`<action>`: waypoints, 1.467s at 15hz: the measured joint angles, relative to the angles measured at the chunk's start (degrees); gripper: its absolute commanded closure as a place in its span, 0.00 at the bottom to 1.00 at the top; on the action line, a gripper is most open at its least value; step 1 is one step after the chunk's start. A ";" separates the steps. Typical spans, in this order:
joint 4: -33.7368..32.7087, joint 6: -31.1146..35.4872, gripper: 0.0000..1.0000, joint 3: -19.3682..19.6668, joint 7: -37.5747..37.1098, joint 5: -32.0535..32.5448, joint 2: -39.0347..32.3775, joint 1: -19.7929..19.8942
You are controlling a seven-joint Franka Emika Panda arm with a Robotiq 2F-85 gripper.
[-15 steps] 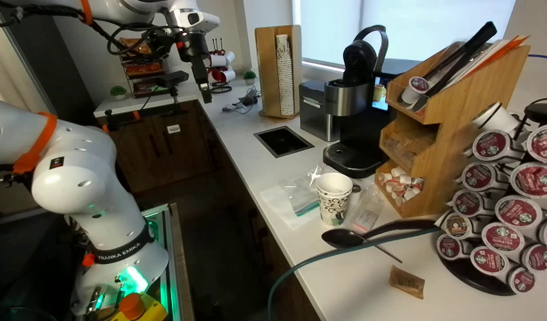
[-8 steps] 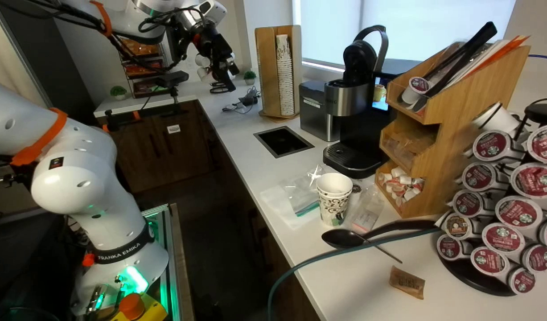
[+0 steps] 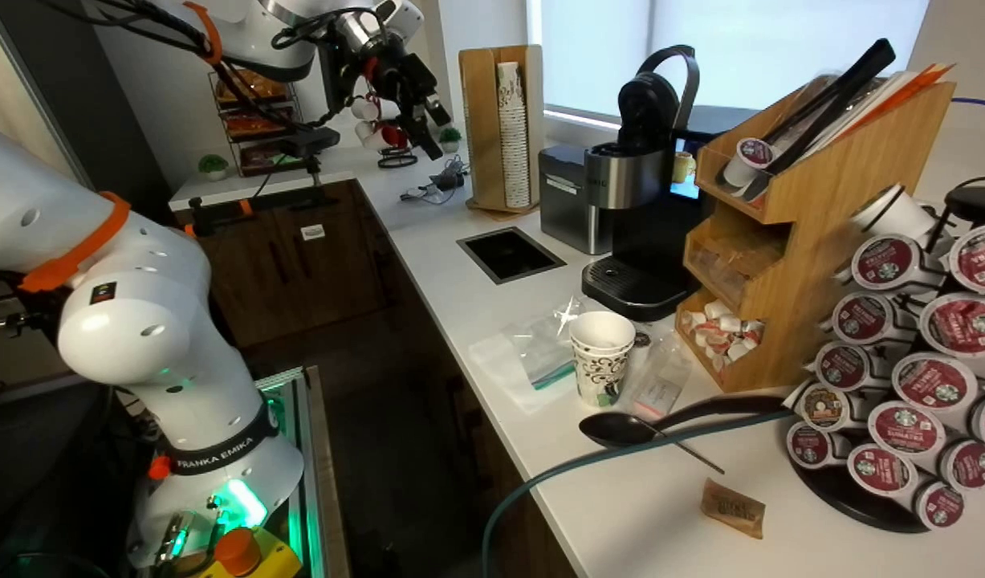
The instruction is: Open the recycling bin
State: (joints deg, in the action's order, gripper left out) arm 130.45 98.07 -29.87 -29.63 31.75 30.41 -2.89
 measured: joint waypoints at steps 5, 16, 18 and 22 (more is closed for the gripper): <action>0.25 11.90 0.00 3.72 -4.70 10.00 -1.02 -0.39; 1.05 25.40 0.00 12.47 -6.22 18.82 -3.72 0.19; 0.72 31.12 0.00 12.77 -6.44 20.54 -4.13 -0.12; -0.44 42.80 0.00 13.47 -2.79 20.00 -7.59 -2.35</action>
State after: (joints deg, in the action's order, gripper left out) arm 130.00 140.87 -16.40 -32.42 51.76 22.82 -5.24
